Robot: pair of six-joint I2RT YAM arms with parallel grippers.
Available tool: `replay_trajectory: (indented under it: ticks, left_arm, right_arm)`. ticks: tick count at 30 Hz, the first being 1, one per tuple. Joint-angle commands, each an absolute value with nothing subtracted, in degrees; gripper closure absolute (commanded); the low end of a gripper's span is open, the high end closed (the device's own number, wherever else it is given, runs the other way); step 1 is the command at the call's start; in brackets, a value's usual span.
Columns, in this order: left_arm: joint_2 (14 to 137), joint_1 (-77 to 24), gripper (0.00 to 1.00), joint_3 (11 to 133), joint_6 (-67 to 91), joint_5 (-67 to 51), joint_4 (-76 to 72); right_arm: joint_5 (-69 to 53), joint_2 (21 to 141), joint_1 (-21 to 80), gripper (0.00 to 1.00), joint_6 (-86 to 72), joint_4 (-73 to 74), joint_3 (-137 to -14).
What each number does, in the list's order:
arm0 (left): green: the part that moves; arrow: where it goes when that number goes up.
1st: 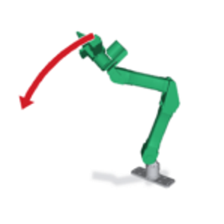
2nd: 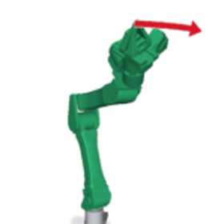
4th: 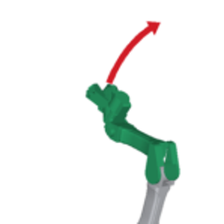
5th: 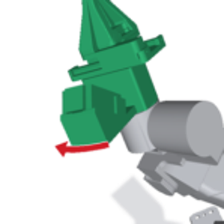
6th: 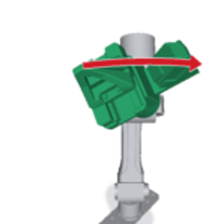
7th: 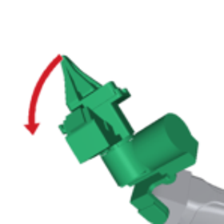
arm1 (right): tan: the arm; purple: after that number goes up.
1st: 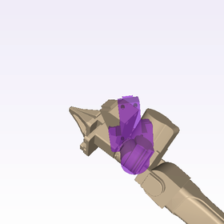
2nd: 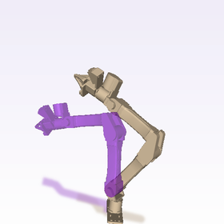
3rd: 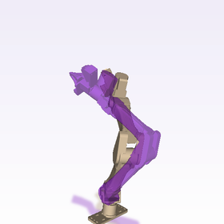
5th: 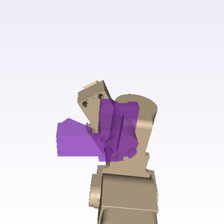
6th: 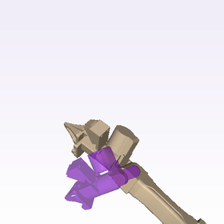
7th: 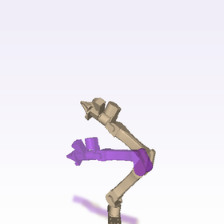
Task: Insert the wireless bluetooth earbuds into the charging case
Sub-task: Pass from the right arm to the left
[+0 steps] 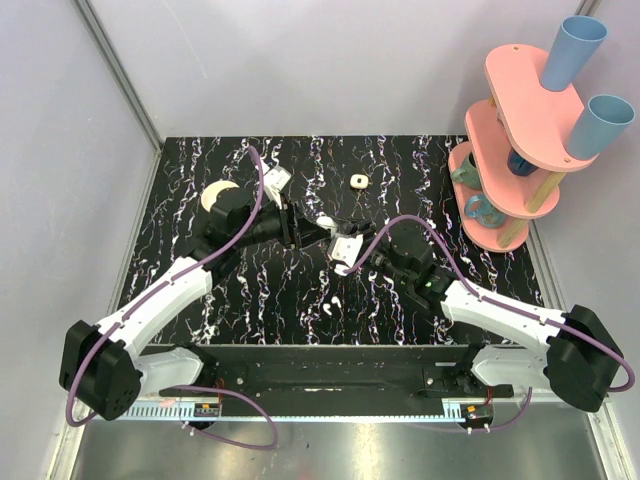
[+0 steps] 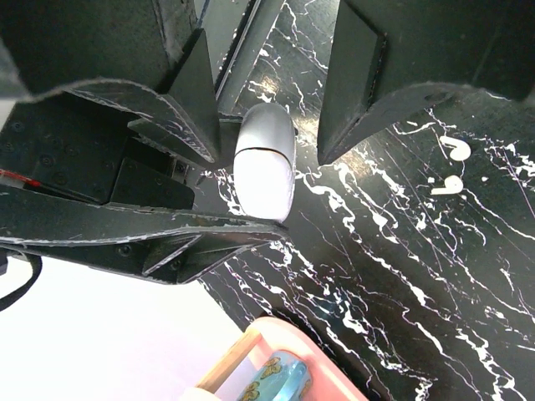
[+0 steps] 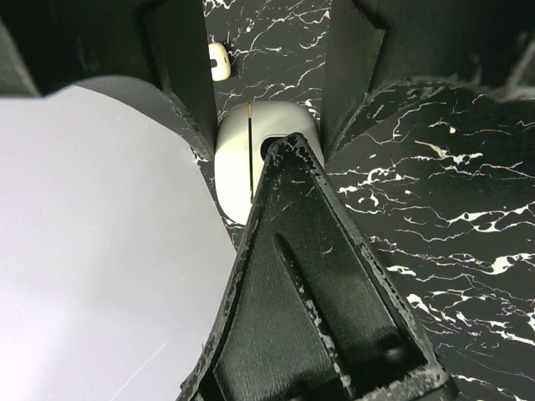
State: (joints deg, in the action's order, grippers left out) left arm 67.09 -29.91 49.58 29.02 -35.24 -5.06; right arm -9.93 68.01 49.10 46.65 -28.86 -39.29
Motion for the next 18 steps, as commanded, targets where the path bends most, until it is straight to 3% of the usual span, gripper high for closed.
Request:
replay_trajectory:
  ticks: [1,14,18]
  left_arm:
    - [64.78,-30.23,0.47,49.04,29.01,-32.88,-9.85]
    - [66.01,-30.32,0.52,49.66,28.56,-34.63,-9.32]
    - [65.74,-30.32,0.44,49.57,28.48,-34.28,-8.79]
  right_arm:
    - [-9.14,67.94,49.75,1.00,45.79,-32.17,-39.55]
    - [-8.26,67.94,49.83,1.00,45.88,-33.13,-39.11]
    - [-7.74,68.29,49.83,1.00,45.70,-34.27,-38.85]
